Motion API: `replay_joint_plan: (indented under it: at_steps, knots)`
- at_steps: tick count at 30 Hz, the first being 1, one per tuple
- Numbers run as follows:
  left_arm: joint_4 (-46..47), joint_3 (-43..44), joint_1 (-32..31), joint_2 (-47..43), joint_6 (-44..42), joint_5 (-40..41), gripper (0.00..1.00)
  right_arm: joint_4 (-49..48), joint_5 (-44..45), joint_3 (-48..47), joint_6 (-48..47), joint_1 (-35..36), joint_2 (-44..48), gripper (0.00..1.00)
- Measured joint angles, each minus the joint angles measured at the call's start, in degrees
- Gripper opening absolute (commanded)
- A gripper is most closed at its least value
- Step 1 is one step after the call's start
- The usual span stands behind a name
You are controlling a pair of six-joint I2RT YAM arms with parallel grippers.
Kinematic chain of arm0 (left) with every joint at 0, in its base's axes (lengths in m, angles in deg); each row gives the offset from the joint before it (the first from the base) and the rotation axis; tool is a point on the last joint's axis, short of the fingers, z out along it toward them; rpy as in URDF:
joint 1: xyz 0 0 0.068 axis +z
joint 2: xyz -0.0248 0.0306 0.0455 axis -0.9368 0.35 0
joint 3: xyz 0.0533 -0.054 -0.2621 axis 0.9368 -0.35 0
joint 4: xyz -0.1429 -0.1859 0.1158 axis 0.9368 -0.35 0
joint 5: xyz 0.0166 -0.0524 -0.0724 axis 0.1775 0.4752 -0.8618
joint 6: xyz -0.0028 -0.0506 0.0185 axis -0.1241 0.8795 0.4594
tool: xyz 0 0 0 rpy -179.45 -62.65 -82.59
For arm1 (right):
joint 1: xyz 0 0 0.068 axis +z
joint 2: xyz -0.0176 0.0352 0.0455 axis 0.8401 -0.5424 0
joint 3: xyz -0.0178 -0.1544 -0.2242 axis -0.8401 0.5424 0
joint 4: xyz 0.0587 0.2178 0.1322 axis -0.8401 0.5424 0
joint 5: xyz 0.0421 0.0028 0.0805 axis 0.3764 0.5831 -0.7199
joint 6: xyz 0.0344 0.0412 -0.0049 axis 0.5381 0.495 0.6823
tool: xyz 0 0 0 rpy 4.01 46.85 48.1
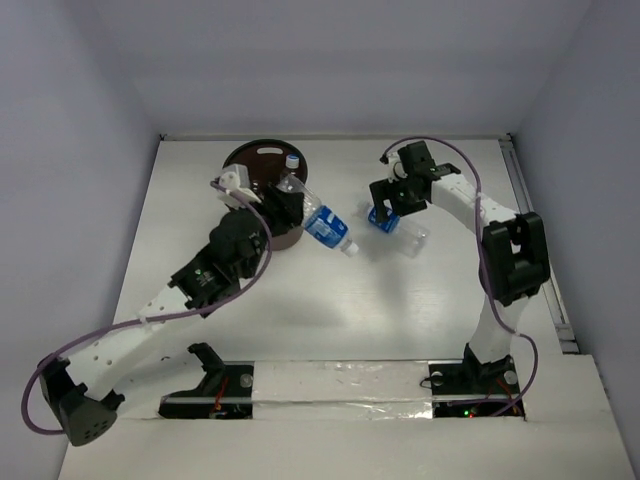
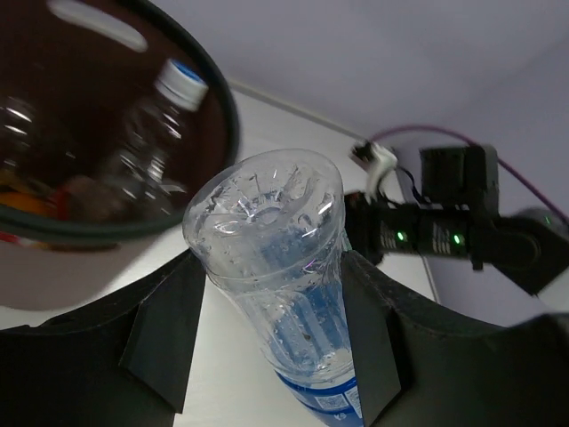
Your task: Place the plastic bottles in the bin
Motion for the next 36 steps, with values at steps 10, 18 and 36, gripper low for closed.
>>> replay_joint_plan:
  at_steps: [10, 18, 36]
  knots:
    - [-11.0, 20.6, 17.8, 5.9, -9.4, -1.2, 0.28, 3.4, 1.2, -12.2, -1.2, 0.1, -10.6, 0.87]
    - [-14.6, 28.8, 27.1, 15.0, -16.6, 2.8, 0.27, 5.0, 1.7, -17.3, -1.1, 0.1, -17.5, 0.80]
    - [1.6, 24.5, 23.7, 19.8, -39.6, 17.8, 0.27, 2.4, -3.4, -15.7, 1.0, 0.1, -17.0, 0.56]
